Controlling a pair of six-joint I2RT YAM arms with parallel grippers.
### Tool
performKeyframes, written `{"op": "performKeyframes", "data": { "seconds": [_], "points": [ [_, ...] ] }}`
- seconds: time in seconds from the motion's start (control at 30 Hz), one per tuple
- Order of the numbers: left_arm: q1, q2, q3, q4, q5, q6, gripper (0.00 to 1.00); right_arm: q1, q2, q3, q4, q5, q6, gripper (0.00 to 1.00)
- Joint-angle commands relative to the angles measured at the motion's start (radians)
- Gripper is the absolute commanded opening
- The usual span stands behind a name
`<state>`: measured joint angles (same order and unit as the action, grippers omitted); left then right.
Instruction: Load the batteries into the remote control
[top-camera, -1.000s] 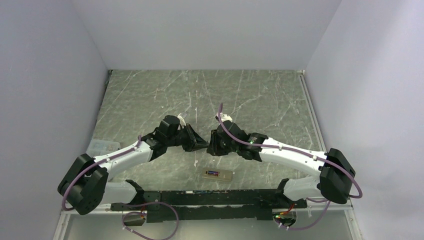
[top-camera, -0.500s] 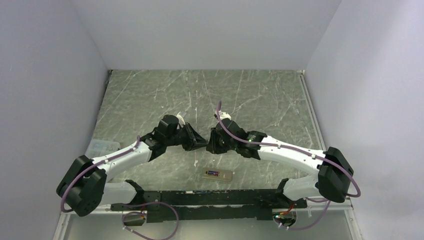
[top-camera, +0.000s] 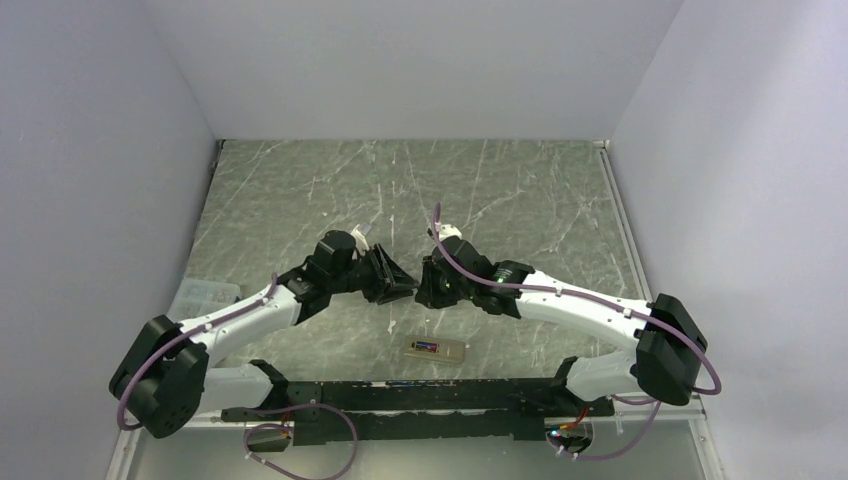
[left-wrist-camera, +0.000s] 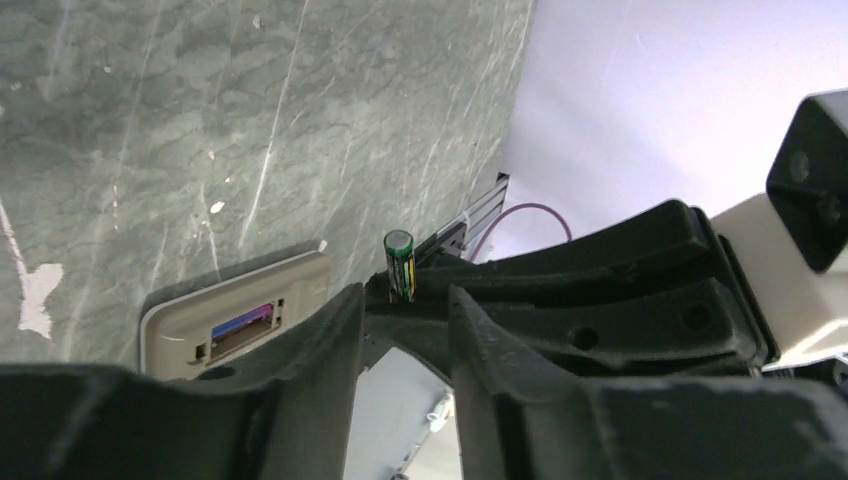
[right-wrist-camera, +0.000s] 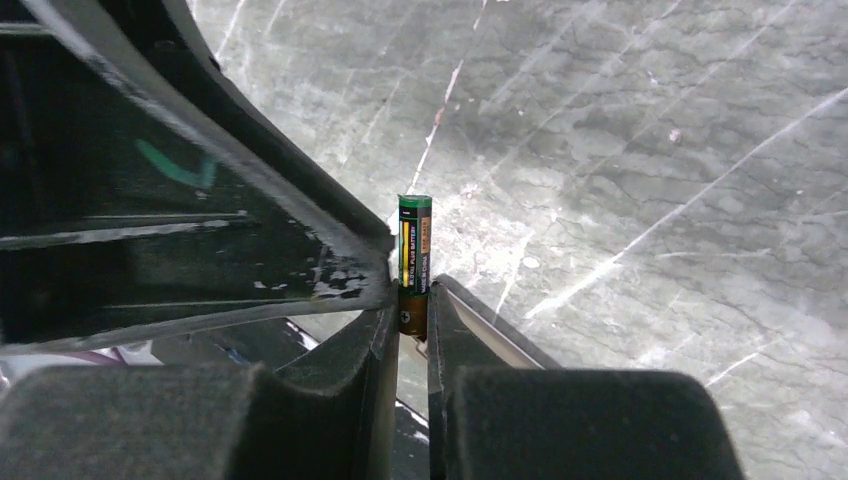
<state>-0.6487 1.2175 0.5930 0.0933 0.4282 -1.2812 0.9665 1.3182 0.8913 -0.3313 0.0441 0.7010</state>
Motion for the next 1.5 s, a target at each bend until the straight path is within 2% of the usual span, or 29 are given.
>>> {"op": "performKeyframes", "data": {
  "seconds": [0.0,0.2,0.3,0.33,0.4,0.6,0.83,1.07,1.47],
  "points": [
    [0.0,-0.052,0.013,-0.037,-0.014,0.043,0.46,-0.007,-0.037,0.018,-0.032,-0.002,-0.062,0.0],
    [0.0,-0.093,0.057,-0.168,-0.064,0.13,0.68,-0.006,-0.04,0.021,-0.116,-0.039,-0.172,0.0],
    [0.0,-0.112,0.084,-0.264,-0.087,0.188,0.75,-0.006,-0.048,0.019,-0.151,-0.08,-0.241,0.0],
    [0.001,-0.118,0.091,-0.291,-0.096,0.213,0.82,-0.006,-0.052,0.017,-0.161,-0.093,-0.261,0.0],
    [0.002,-0.133,0.102,-0.341,-0.107,0.246,0.85,-0.007,-0.059,0.017,-0.177,-0.116,-0.309,0.0],
    [0.006,-0.19,0.1,-0.484,-0.143,0.31,0.87,-0.005,-0.057,0.039,-0.235,-0.181,-0.423,0.0],
    [0.016,-0.246,0.062,-0.574,-0.153,0.347,0.87,0.015,-0.075,0.061,-0.28,-0.254,-0.569,0.0],
    [0.026,-0.286,0.002,-0.577,-0.135,0.339,0.88,0.082,-0.1,0.069,-0.309,-0.28,-0.744,0.0],
    [0.029,-0.281,-0.067,-0.528,-0.09,0.339,0.88,0.161,0.034,0.129,-0.495,-0.224,-0.86,0.0]
  ]
}}
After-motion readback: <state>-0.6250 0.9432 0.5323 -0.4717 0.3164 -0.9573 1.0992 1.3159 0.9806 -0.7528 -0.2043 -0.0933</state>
